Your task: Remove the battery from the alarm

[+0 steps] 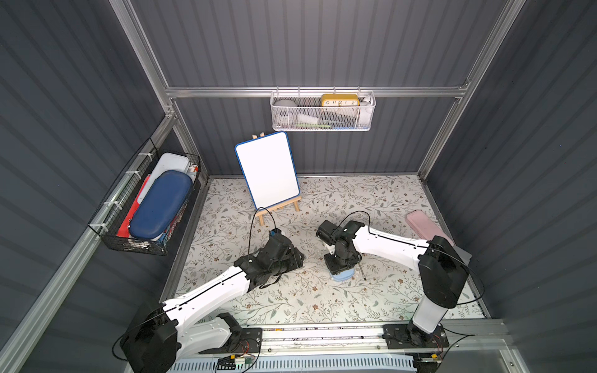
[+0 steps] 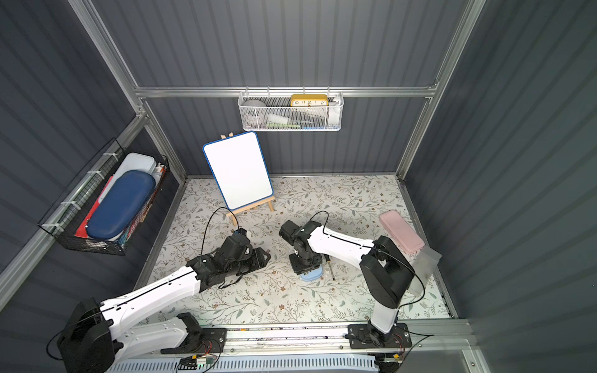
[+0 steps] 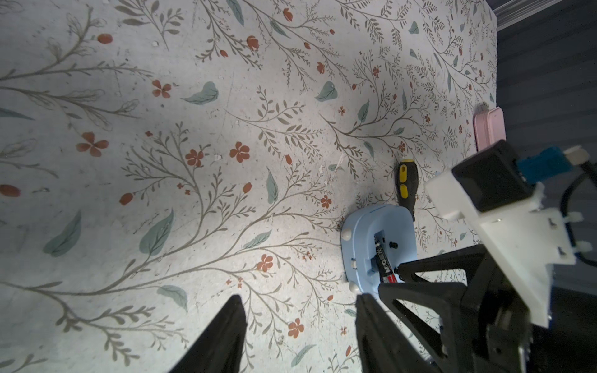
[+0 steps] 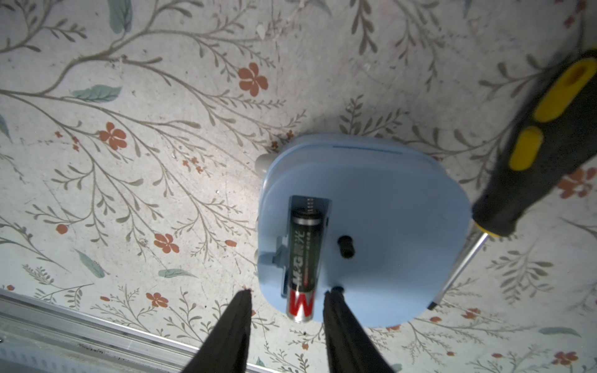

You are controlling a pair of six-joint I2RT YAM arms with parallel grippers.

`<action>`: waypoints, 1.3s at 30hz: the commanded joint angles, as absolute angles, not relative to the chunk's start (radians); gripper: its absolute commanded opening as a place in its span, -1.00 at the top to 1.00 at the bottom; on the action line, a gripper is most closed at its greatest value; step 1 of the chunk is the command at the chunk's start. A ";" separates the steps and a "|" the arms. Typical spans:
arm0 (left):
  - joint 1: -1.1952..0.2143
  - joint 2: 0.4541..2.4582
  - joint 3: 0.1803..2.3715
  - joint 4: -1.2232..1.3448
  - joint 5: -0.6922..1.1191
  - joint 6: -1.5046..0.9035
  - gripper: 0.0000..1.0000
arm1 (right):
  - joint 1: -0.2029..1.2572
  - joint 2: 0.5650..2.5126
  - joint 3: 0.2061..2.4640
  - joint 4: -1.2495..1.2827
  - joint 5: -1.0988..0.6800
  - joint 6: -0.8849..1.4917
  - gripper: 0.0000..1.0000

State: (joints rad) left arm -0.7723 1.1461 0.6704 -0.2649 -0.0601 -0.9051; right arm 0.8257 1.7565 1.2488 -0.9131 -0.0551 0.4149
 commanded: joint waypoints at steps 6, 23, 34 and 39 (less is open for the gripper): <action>-0.768 1.142 0.670 -0.287 -0.058 -0.878 -0.16 | 0.830 1.787 1.238 -0.919 -0.035 0.429 0.22; -0.768 1.120 0.671 -0.305 -0.071 -0.874 -0.15 | 0.830 1.787 1.224 -0.926 -0.012 0.443 0.56; -0.768 1.123 0.672 -0.301 -0.075 -0.873 -0.14 | 0.830 1.736 1.223 -0.925 0.021 0.454 0.70; -0.768 1.133 0.680 -0.295 -0.075 -0.867 -0.13 | 0.830 1.710 1.225 -0.938 0.035 0.455 0.72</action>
State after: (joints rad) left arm -0.7723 1.1339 0.6704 -0.2779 -0.0650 -0.8970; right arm 0.8265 1.7412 1.2320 -0.9096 0.0055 0.4404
